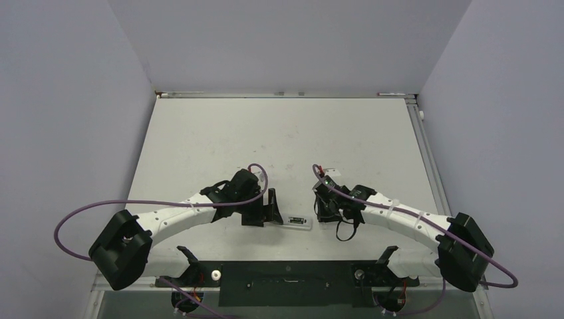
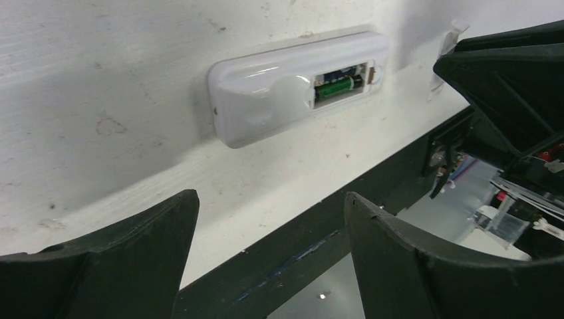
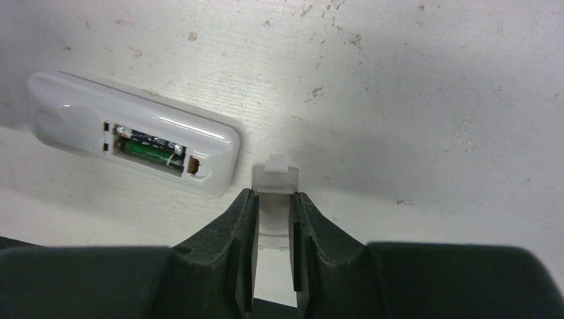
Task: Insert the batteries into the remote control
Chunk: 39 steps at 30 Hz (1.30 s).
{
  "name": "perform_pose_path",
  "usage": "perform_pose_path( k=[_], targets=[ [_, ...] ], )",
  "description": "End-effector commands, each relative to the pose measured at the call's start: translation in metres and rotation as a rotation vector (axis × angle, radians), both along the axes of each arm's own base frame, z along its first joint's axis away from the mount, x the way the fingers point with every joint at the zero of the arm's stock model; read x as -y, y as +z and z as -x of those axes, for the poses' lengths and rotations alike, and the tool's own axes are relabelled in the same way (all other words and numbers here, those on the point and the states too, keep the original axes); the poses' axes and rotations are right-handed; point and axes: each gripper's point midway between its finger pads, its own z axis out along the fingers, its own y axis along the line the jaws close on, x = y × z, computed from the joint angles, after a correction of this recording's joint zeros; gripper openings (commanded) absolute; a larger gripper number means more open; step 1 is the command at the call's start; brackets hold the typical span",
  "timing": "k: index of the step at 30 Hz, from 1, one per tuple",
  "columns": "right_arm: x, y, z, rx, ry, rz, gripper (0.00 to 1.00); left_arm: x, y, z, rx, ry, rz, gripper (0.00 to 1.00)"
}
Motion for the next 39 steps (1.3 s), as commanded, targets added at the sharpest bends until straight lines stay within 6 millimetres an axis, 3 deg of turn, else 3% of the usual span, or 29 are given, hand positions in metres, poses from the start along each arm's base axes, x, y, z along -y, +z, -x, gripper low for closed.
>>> perform_pose_path(
  k=[1, 9, 15, 20, 28, 39],
  targets=[
    [-0.016, 0.021, -0.006, 0.059, -0.079, -0.149, 0.09, 0.025, 0.033, 0.002, 0.005, -0.03, 0.175, 0.77],
    [-0.062, 0.057, -0.01, 0.091, -0.132, -0.413, 0.09, 0.044, 0.057, 0.016, -0.045, -0.042, 0.346, 0.76],
    [-0.095, 0.067, -0.008, 0.09, -0.131, -0.513, 0.09, 0.059, 0.069, 0.022, -0.03, -0.062, 0.419, 0.69],
    [-0.114, 0.07, -0.005, 0.08, -0.122, -0.549, 0.08, 0.061, 0.069, 0.021, -0.016, -0.058, 0.428, 0.64],
    [-0.123, 0.076, -0.003, 0.075, -0.142, -0.606, 0.09, 0.06, 0.064, 0.02, -0.004, -0.047, 0.422, 0.51],
    [-0.126, 0.085, -0.003, 0.075, -0.153, -0.648, 0.09, 0.06, 0.062, 0.014, 0.032, -0.038, 0.403, 0.41]
  ],
)
